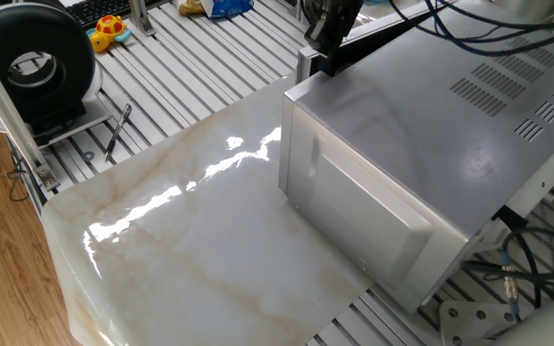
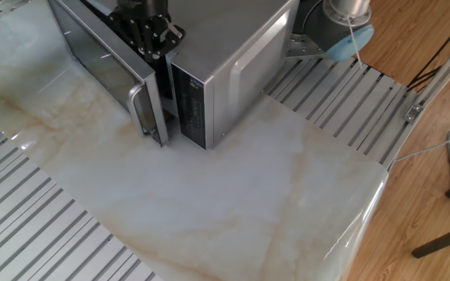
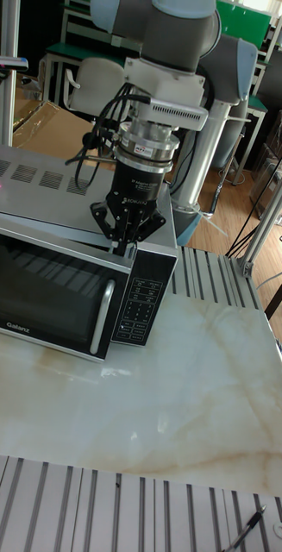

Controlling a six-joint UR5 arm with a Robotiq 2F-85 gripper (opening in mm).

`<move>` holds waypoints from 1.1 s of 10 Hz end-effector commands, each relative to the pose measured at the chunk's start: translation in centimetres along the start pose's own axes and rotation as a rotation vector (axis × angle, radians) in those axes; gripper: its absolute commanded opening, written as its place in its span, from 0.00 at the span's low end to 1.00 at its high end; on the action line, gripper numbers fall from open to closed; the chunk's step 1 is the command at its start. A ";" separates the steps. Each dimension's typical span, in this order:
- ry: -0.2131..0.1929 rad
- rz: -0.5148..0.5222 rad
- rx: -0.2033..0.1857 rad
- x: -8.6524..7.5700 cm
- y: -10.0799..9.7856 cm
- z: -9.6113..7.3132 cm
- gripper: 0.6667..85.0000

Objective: Open the microwave door

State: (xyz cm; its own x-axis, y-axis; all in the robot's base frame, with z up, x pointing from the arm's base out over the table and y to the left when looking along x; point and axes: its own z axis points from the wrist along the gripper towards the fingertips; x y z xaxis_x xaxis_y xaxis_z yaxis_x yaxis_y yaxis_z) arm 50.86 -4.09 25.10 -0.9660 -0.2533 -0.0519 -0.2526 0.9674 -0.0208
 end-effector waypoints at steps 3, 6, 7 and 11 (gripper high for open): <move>-0.004 -0.010 -0.015 -1.6 0.4 -0.7 0.00; 0.004 0.051 -0.014 -0.2 1.9 -1.5 0.00; 0.011 0.071 -0.010 0.6 2.7 -2.5 0.00; 0.013 0.118 -0.009 -0.9 6.4 -5.1 0.00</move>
State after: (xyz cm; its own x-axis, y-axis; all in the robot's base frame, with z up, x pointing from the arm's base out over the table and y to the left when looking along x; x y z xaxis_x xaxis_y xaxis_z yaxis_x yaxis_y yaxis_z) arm 49.68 -0.10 28.67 -0.9852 -0.1681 -0.0347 -0.1677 0.9858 -0.0133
